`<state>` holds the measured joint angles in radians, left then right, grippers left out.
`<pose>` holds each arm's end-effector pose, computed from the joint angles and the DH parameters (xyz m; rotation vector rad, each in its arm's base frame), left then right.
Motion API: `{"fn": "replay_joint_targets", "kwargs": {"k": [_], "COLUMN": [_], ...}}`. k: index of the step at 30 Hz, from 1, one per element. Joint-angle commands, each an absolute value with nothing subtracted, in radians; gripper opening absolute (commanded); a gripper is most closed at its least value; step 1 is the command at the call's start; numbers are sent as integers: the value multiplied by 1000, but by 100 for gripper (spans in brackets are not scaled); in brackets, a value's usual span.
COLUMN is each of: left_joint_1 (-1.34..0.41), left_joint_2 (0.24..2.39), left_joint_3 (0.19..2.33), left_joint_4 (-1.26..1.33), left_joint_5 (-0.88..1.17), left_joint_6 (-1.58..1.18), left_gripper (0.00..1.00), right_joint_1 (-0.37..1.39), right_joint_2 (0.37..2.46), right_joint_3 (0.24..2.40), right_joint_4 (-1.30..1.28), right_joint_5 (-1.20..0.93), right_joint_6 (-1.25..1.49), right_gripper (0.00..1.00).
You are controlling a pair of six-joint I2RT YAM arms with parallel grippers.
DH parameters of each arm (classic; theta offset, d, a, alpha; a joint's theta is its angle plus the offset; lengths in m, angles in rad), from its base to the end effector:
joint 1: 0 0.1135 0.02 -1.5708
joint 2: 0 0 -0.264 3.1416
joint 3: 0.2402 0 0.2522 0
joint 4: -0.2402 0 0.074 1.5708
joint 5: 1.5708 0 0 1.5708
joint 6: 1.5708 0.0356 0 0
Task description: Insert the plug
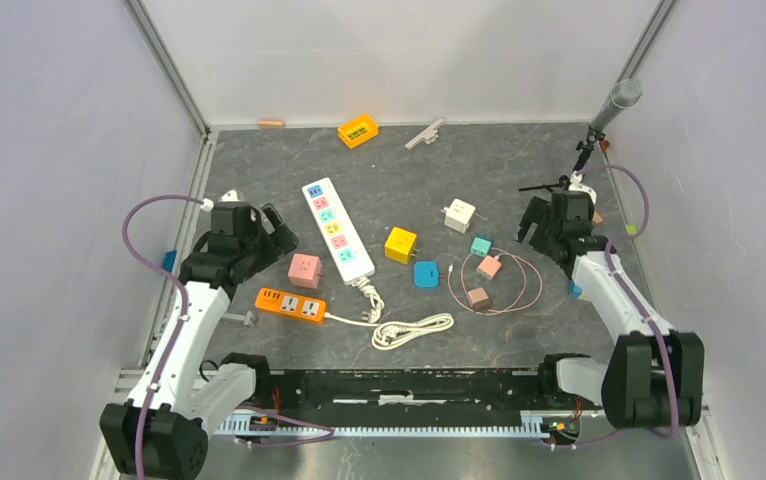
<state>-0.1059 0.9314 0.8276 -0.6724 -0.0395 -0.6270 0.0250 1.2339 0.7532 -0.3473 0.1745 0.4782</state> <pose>0.1896 -0.0187 0.2829 -0.6290 2.2830 -0.3124 0.2515 0.0001 0.2223 0.6140 2.3021 0.0291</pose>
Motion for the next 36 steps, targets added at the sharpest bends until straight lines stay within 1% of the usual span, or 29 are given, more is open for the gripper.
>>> {"fn": "replay_joint_targets", "kwargs": {"k": [1,3,6,10,13,17,21,28,31,36], "left_joint_1": [-101,-102,-102,-101,-101,-101,-101,-101,-102,-101], "left_joint_2": [954,958,971,999,1030,1097,1167,1228,1244,1261], "left_joint_3": [842,846,871,882,858,841,849,820,803,787], "left_joint_4": [-723,-745,-800,-855,-862,-875,-873,-831,-817,-775], "left_joint_5": [41,43,34,37,64,138,180,216,188,118], "left_joint_6": [-687,-688,-695,-761,-867,-1011,-1073,-1167,-1200,-1247], "left_gripper": [100,100,100,100,100,100,100,100,100,100], "right_joint_1": [23,23,23,31,59,138,245,435,506,579], "right_joint_2": [1110,1070,1043,1052,1079,1113,1134,1135,1134,1126], "right_joint_3": [694,662,639,608,632,720,805,848,855,858], "right_joint_4": [-323,-304,-297,-284,-329,-413,-478,-528,-538,-534], "right_joint_5": [128,111,13,-155,-187,-157,-109,-22,23,29], "right_joint_6": [509,517,510,491,453,354,277,179,146,118], "right_gripper": [98,98,98,98,98,98,98,98,98,98]}}
